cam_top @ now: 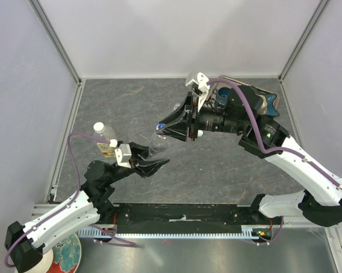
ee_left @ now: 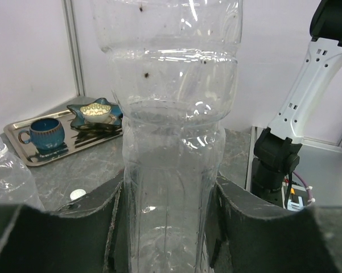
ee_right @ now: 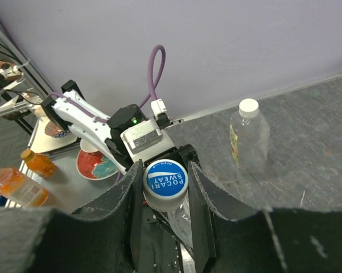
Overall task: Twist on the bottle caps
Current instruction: Screw the bottle cap onto the plastic bottle.
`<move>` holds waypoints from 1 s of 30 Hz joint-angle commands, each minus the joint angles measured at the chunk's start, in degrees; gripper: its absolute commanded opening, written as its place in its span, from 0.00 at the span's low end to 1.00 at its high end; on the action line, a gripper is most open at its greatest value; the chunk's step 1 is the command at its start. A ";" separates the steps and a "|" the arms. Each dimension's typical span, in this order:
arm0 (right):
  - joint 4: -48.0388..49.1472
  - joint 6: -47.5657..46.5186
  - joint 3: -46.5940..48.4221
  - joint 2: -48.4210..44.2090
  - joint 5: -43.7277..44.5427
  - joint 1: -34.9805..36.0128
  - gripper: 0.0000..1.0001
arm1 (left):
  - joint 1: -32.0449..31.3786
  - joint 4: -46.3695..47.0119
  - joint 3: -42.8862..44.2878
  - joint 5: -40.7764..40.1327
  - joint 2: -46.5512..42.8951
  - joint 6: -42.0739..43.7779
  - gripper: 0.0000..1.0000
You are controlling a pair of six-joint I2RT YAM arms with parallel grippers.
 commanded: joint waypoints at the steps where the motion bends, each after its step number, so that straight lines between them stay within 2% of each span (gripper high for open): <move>1: 5.91 -2.68 -2.76 -1.91 4.10 0.52 0.28 | -0.21 3.06 2.01 -0.51 0.05 -1.81 0.22; 12: 8.29 -4.52 -3.64 -4.37 10.96 0.52 0.26 | 0.14 2.79 1.75 -0.24 -0.74 -2.16 0.20; 30: 10.49 -2.24 -6.63 -4.11 10.17 0.52 0.25 | 0.41 1.82 2.89 0.20 -2.06 -3.39 0.18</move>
